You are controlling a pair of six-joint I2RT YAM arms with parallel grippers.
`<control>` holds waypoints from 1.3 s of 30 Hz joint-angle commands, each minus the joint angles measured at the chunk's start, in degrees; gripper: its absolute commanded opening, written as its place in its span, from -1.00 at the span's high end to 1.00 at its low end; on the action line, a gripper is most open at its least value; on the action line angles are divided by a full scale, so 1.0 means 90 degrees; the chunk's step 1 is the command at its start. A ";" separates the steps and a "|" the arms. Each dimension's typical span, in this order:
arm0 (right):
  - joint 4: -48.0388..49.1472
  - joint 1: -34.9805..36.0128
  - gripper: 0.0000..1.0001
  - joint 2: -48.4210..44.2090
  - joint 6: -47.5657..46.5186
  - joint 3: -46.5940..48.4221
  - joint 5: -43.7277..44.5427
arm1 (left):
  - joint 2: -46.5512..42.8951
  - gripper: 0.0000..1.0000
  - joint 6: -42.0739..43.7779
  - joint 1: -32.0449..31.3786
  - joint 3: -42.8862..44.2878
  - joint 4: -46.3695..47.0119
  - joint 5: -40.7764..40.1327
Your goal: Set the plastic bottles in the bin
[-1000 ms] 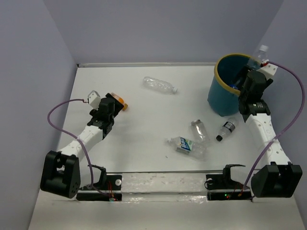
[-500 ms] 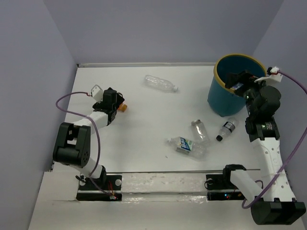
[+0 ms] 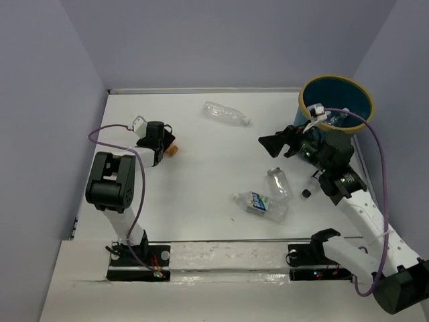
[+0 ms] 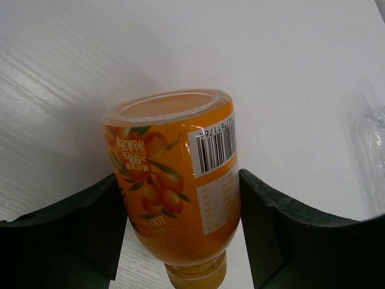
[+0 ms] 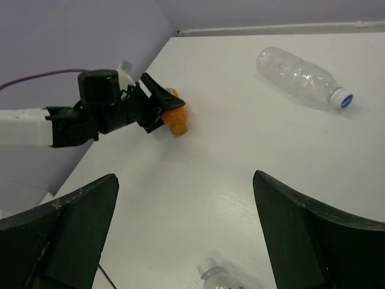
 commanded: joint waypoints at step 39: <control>0.2472 0.2494 -0.99 0.2648 0.1742 0.0022 -0.1736 | -0.5862 -0.12 0.1895 -0.3490 -0.3077 0.1265 0.4694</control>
